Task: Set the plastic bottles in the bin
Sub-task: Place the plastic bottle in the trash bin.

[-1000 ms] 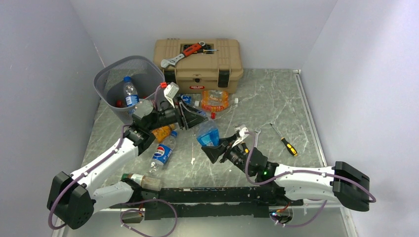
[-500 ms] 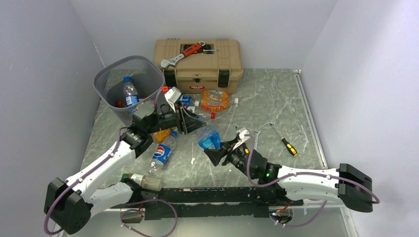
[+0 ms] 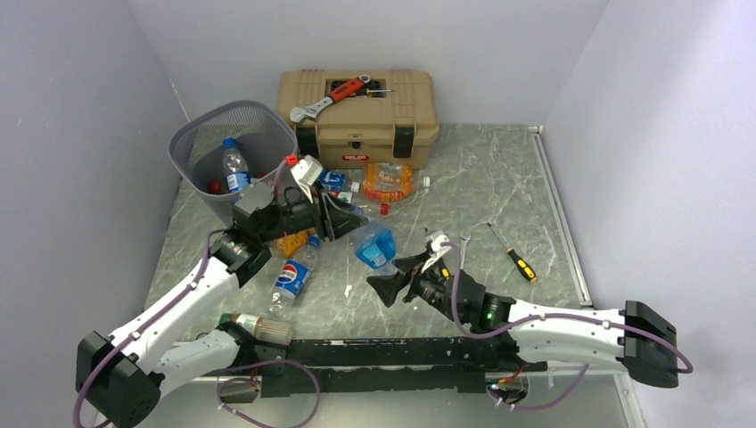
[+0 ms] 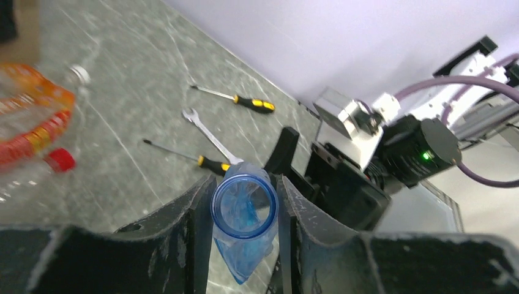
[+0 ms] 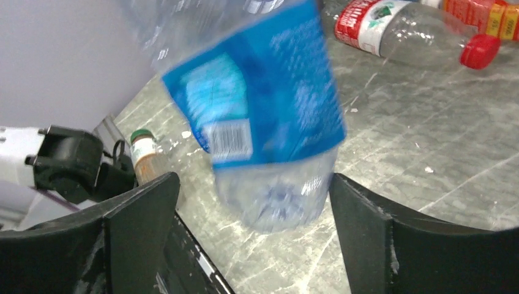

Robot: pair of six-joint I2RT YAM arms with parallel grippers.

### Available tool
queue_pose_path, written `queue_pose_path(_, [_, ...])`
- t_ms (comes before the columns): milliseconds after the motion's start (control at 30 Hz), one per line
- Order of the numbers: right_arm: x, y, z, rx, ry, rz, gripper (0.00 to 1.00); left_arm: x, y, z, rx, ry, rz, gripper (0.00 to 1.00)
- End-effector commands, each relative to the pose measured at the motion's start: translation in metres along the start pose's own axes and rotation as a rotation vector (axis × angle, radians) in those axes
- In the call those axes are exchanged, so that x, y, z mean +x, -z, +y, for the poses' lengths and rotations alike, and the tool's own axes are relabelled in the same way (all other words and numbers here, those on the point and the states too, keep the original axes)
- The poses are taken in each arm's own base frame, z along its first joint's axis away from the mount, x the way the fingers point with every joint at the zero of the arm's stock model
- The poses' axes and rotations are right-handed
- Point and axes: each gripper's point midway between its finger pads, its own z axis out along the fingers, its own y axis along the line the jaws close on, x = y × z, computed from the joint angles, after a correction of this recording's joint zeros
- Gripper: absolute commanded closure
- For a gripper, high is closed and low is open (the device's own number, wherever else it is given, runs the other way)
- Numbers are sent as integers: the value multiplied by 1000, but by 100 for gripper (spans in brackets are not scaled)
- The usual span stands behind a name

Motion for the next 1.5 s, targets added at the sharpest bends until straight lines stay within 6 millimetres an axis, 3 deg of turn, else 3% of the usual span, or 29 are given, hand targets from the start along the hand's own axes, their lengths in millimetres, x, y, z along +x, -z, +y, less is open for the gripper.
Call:
queue_pose_path(0, [-28,7,32,-109,-34,-25,0,-69,3,-16,5,-150,-185,100])
queue_pose_path(133, [-54,20,45,-155,-52,-61,0,-91,8,-25,-21,-198,-209,100])
queue_pose_path(233, [-75,34,55,-189,-54,-81,0,-119,17,-29,-82,-267,-268,100])
queue_pose_path(333, [-101,52,67,-242,-68,-121,0,-159,35,-20,-252,-359,-333,100])
queue_pose_path(433, [-118,67,67,-249,-76,-168,0,-211,67,-6,-511,-450,-410,100])
queue_pose_path(600, [-117,72,43,-157,-69,-194,0,-275,134,40,-1055,-589,-518,100])
queue_pose_path(767, [-102,64,32,-106,-56,-162,0,-302,157,70,-1304,-675,-432,100])
queue_pose_path(867, [-98,61,31,-99,-39,-144,0,-295,162,100,-1363,-619,-367,100])
queue_pose_path(1000, [-94,61,29,-92,-35,-134,0,-270,167,149,-1407,-502,-281,100])
queue_pose_path(1167, [-89,66,22,-84,-55,-136,0,-225,148,195,-1369,-367,-169,100])
queue_pose_path(1333, [-85,70,15,-66,-67,-142,0,-192,114,203,-1192,-308,-146,100])
queue_pose_path(1467, [-83,69,14,-64,-69,-137,0,-166,102,215,-1152,-270,-51,100])
